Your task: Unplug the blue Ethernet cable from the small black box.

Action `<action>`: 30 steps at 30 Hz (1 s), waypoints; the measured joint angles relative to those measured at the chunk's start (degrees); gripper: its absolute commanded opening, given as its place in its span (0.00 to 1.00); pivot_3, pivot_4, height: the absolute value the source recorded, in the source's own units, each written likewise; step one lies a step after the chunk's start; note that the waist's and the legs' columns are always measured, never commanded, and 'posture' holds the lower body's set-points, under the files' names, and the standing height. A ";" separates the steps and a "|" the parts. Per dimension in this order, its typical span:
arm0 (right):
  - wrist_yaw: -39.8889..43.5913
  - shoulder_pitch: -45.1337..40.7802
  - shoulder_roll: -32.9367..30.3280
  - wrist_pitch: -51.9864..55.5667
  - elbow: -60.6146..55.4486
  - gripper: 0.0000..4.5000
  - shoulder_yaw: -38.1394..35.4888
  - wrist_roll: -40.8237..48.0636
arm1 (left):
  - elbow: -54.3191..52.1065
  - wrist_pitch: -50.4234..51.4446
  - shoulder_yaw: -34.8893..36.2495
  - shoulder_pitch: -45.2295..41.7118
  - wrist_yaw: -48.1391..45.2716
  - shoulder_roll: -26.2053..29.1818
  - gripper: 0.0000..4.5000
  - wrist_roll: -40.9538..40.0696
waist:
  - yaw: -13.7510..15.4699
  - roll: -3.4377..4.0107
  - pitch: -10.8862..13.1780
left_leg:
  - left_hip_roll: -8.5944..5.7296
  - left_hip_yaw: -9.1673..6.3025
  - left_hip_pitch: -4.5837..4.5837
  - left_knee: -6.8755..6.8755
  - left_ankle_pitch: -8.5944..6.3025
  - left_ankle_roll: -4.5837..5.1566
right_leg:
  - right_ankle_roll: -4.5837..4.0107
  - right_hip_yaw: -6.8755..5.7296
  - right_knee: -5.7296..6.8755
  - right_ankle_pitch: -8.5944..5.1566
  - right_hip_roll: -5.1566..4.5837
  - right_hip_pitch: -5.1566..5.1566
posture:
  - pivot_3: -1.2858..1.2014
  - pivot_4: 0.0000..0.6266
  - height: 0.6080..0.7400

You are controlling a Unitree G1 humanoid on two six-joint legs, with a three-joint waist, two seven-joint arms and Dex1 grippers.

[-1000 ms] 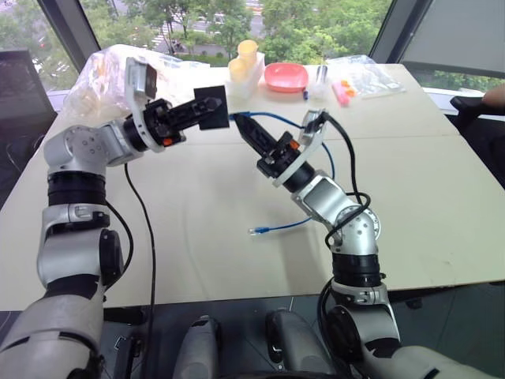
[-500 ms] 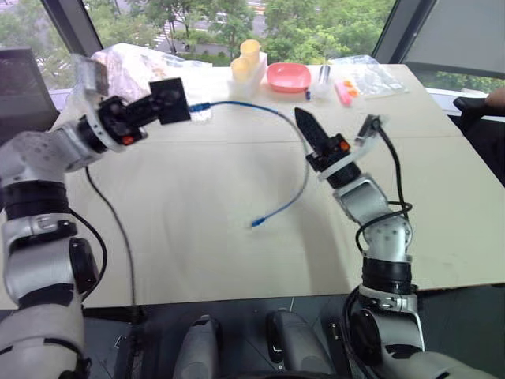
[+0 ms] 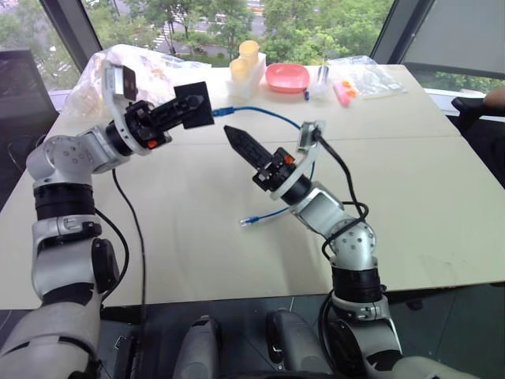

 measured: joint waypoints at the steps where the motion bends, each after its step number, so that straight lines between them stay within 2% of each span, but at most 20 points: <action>1: -0.03 -0.02 0.20 -0.12 0.44 0.68 0.00 -0.48 | -0.25 0.37 0.00 0.50 0.23 -0.34 0.12 -0.10 | 0.05 0.00 0.00 | 0.00 -0.01 0.00 0.00 0.00 0.00 | 0.00 0.00 0.00 0.00 0.00 0.00 | 0.52 0.24 1.00; 30: 0.31 -1.56 2.07 -1.13 2.77 0.68 -1.34 -4.76 | -3.31 1.59 -0.67 2.98 2.44 -2.27 0.12 -1.09 | -0.04 0.00 0.00 | 0.01 -0.02 0.00 -0.02 0.00 0.00 | 0.00 -0.01 0.00 0.00 0.03 0.00 | 0.52 0.24 1.00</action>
